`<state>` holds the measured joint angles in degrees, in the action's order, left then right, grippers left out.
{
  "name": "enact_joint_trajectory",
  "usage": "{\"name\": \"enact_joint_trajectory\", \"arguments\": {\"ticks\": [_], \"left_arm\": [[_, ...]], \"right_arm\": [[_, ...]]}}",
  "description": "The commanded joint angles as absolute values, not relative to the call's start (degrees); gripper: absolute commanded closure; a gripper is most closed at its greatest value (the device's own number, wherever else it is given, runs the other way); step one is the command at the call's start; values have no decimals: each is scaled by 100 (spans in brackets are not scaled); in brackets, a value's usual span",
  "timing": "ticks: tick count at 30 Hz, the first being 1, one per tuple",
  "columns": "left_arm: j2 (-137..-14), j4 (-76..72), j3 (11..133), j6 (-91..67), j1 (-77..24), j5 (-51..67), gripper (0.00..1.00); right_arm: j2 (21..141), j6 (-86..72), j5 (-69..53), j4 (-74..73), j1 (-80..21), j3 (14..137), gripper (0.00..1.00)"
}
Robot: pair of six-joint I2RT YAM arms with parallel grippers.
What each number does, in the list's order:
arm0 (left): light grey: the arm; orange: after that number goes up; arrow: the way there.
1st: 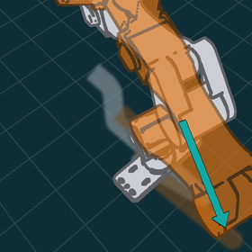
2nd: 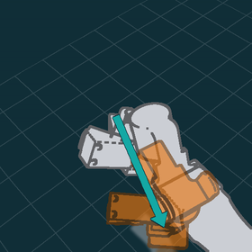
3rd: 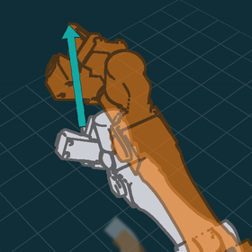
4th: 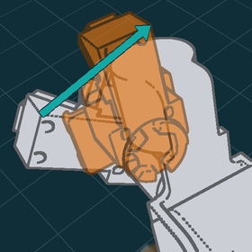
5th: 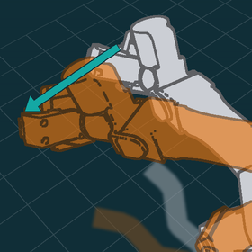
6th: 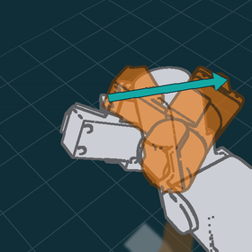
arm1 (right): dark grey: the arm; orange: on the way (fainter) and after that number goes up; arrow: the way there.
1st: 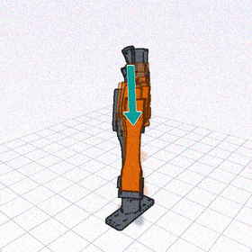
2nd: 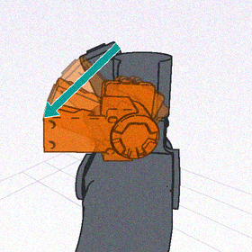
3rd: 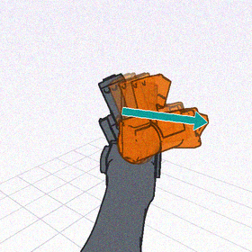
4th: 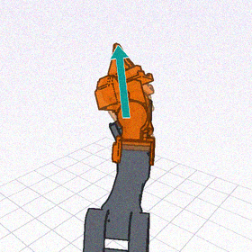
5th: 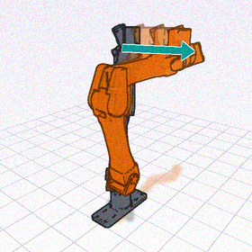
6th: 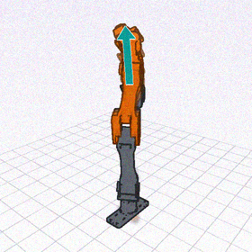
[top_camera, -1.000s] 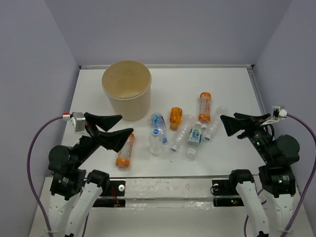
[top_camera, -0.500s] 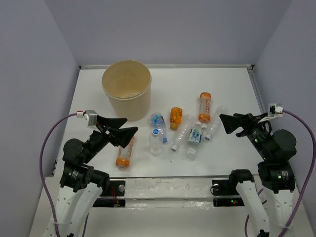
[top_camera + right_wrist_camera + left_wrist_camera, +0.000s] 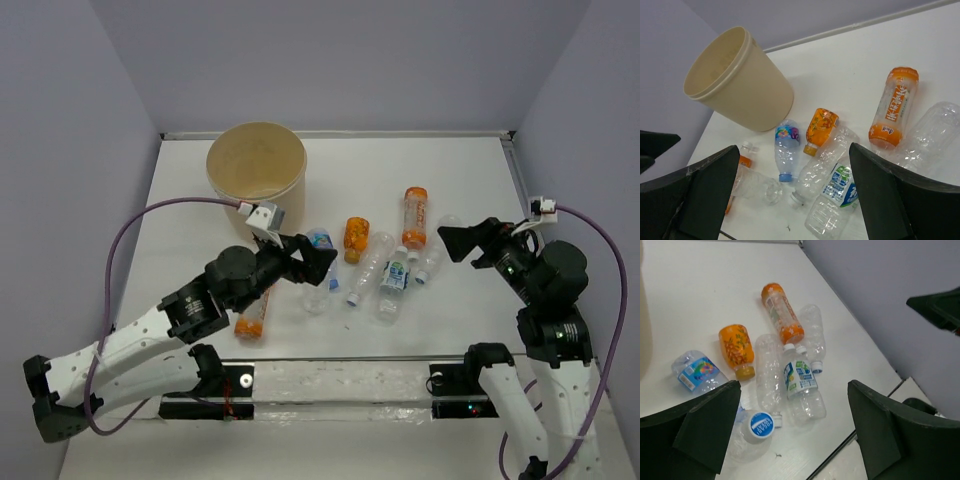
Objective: Put the plastic bottles in the bin
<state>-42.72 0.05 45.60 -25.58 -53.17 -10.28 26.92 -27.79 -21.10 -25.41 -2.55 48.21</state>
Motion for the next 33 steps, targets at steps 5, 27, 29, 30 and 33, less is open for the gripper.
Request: {"name": "enact_joint_trajectory", "arguments": {"ticks": [5,27,29,30,33], "left_arm": [[-4798,1045,4202,-3637,-7442,-4797,1],[-6170,511,4210,-3639,-7190,-4667,10],[-6187,422,4184,-3481,-7006,-4589,13],[-6214,396,4184,-3454,-6944,-4544,16],[-6310,352,4149,-3419,-6795,-4360,21]], "right_arm": [[2891,-2540,-2477,-2312,-211,4694,4],[2672,-2795,-3445,-1872,-211,4043,4],[2663,-2830,-3480,-1846,-211,3947,4],[2672,-2839,-3489,-1837,-211,3920,4],[2628,-2839,-3507,-1828,-211,3876,5]]}}
